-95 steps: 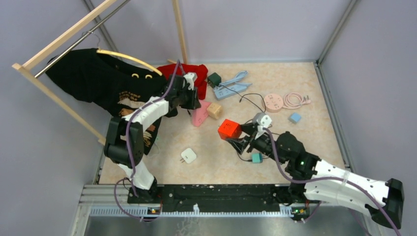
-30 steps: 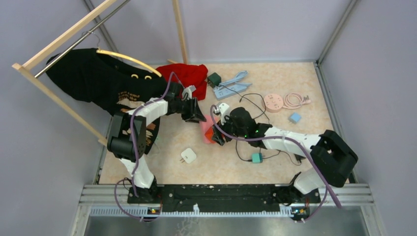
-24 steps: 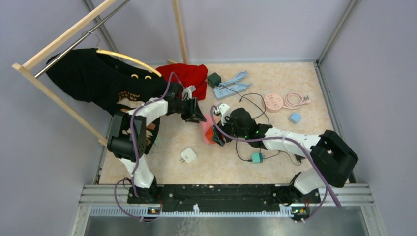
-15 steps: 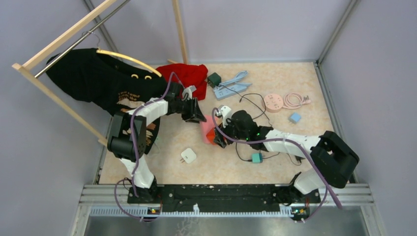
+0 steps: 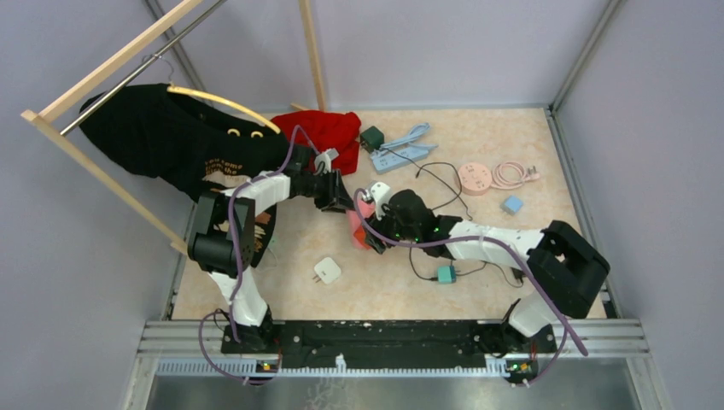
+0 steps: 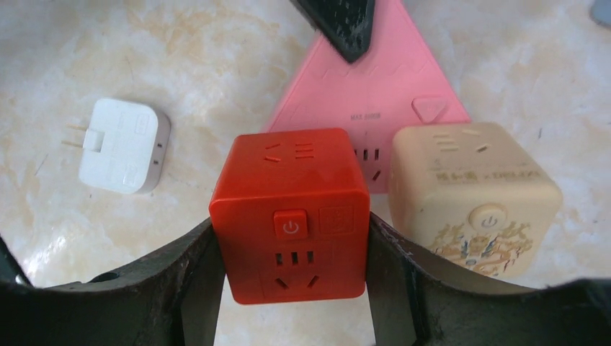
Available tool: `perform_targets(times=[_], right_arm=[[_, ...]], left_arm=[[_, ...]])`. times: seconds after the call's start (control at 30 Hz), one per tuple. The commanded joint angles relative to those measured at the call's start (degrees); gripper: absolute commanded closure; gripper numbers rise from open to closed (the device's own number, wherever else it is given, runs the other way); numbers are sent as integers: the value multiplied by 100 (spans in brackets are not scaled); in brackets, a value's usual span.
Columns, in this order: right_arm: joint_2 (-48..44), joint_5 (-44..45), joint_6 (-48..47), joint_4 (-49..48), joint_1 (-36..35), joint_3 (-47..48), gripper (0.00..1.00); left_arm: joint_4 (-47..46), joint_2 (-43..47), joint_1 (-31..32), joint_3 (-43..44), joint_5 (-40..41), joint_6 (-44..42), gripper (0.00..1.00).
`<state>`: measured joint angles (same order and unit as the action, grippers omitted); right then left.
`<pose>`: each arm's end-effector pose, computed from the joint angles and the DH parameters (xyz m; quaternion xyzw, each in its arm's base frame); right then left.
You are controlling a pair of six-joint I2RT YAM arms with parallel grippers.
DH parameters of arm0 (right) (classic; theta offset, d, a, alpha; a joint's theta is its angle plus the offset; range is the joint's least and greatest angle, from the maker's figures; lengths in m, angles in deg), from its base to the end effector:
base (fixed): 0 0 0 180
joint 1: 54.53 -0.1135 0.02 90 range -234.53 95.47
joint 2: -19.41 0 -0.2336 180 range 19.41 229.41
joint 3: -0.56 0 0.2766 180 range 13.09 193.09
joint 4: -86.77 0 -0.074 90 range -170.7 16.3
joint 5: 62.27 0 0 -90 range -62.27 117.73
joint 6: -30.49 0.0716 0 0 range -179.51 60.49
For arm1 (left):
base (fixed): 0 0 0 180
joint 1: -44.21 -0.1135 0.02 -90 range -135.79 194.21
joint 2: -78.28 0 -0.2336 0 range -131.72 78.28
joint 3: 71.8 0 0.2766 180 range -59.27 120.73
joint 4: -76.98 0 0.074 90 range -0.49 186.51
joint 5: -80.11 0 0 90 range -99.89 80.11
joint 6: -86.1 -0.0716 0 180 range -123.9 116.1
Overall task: Insert the plug
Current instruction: Insert the plug into the socket.
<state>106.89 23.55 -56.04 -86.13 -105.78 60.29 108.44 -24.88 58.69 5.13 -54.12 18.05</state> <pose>0.2299 0.2948 0.1350 -0.3742 0.8031 0.2413 0.3960 0.3635 -0.1454 0.1128 0.0466 0.8948 -0.4241 0.1318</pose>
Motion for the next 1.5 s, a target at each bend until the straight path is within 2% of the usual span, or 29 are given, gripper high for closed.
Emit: perform_targets(times=[0.0, 0.27, 0.43, 0.83, 1.03, 1.3, 1.47], right_arm=[[477, 595, -320, 156, -145, 510, 100], [953, 1277, -521, 885, -392, 942, 100], [935, 1555, -403, 605, -564, 665, 100], [1650, 1165, 145, 290, -545, 557, 100], [2087, 1226, 249, 487, -527, 762, 100], [1798, 1548, 361, 122, -571, 34, 100], [2004, 1589, 415, 327, -592, 106, 100]], left_arm=[[244, -103, 70, -56, -413, 242, 100], [250, -123, 72, -55, -389, 256, 100], [310, -141, 68, -33, -322, 201, 100], [461, -255, 77, -7, -201, 90, 100], [501, -321, 79, -36, -189, 51, 100], [575, -441, 89, -24, -201, -18, 100], [632, -437, 83, 12, -69, -61, 100]])
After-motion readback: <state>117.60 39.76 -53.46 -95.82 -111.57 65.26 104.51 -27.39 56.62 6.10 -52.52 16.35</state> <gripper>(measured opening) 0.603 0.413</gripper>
